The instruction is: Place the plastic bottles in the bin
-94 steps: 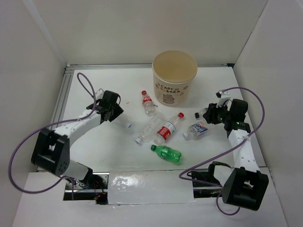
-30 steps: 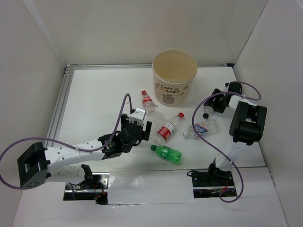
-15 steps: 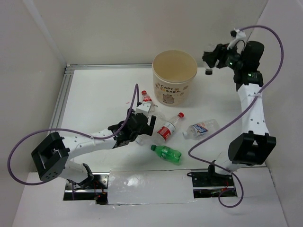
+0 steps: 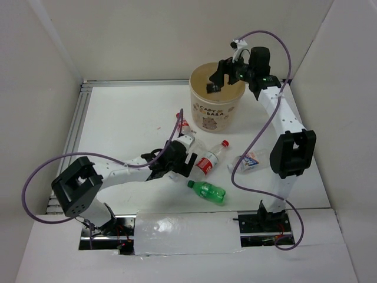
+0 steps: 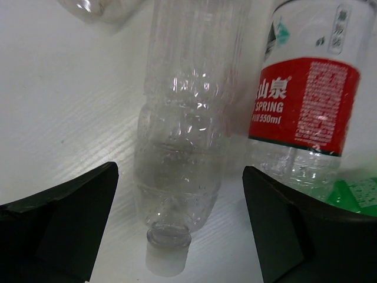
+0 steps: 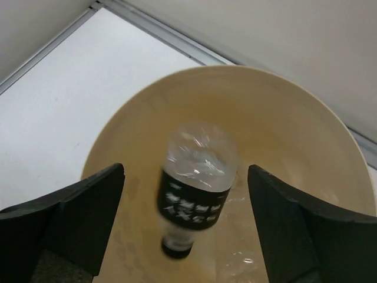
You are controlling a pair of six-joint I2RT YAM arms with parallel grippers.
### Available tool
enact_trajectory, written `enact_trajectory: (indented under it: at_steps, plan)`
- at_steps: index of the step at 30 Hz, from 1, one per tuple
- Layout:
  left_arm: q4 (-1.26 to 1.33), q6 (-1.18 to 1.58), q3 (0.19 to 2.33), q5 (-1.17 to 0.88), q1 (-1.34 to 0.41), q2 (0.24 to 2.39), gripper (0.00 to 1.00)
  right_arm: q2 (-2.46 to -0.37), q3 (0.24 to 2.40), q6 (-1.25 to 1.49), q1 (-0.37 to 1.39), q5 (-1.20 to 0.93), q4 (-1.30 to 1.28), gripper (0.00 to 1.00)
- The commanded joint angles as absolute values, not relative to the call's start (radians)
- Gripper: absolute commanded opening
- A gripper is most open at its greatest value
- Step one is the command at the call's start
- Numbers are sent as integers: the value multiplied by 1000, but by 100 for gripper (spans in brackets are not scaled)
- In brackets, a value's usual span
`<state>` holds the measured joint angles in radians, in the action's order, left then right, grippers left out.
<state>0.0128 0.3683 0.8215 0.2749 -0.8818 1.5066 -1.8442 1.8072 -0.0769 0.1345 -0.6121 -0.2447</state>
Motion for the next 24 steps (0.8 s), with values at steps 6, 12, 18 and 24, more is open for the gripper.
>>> enact_trajectory:
  at_steps: [6, 12, 18, 24]
  plan:
    - [34, 328, 890, 215, -876, 1670, 97, -1701, 1775, -58, 26, -676, -274, 93]
    - [12, 308, 940, 204, -876, 1668, 17, -1505, 1518, -113, -60, -759, -327, 85]
    - [-61, 287, 931, 190, -925, 1378, 0, -1214, 1122, -234, -169, -750, -371, 45]
    - [4, 249, 1078, 178, -916, 1252, 0, -1000, 855, -762, -242, -756, -587, 78]
